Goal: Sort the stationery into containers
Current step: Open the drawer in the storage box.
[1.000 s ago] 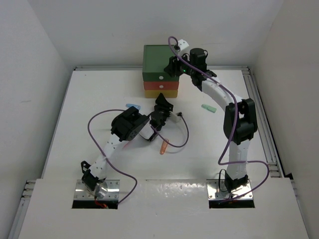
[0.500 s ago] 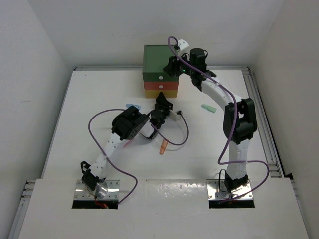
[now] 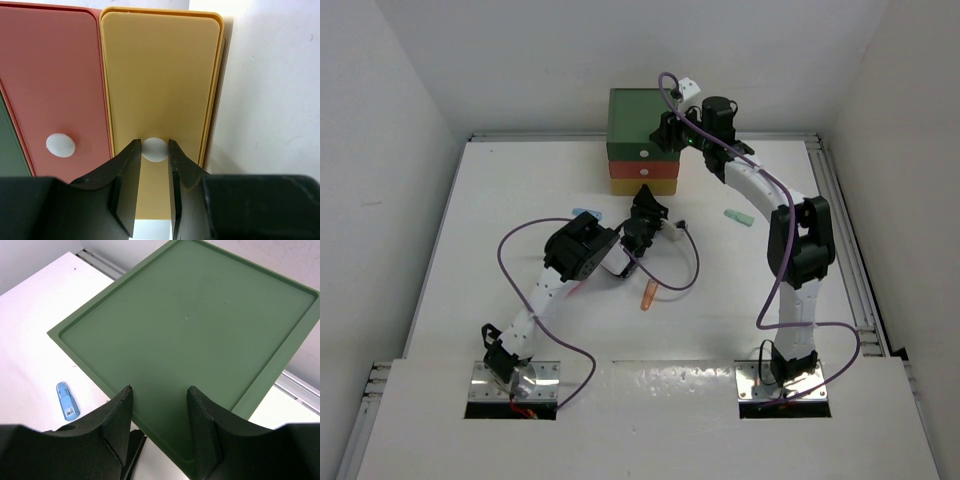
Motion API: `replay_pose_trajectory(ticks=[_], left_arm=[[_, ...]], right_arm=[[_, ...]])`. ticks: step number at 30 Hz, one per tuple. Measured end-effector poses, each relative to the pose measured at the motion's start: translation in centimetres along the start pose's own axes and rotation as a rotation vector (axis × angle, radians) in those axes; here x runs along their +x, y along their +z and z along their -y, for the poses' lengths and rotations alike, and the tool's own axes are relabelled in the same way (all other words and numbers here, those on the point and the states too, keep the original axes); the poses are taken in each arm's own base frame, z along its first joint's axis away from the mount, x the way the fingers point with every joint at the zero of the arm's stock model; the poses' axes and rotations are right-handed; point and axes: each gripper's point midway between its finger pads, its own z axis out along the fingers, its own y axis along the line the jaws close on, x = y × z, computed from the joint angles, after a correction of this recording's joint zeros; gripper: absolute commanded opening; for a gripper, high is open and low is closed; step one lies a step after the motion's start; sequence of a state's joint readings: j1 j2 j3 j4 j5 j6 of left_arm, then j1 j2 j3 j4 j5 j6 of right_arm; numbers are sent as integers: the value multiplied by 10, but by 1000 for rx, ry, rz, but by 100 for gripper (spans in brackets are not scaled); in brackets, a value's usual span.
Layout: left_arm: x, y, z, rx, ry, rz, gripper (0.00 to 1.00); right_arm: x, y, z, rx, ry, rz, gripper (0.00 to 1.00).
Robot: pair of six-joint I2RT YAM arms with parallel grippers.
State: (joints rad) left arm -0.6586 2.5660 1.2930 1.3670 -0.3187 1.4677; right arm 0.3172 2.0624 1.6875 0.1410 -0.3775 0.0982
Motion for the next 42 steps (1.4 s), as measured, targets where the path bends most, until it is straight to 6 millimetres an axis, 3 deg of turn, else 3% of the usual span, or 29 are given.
replay_pose_trajectory(ticks=[4, 15, 40, 42], left_arm=[[-1, -1, 1, 3, 7, 9, 0], [-9, -22, 3, 24, 19, 43, 0], [-50, -113, 10, 123, 14, -42, 0], [-50, -115, 10, 122, 14, -51, 6]], right_arm=[[0, 0, 1, 1, 0, 0, 46], [2, 0, 0, -1, 7, -7, 42], [3, 0, -1, -2, 14, -5, 42], [3, 0, -1, -2, 14, -4, 43]])
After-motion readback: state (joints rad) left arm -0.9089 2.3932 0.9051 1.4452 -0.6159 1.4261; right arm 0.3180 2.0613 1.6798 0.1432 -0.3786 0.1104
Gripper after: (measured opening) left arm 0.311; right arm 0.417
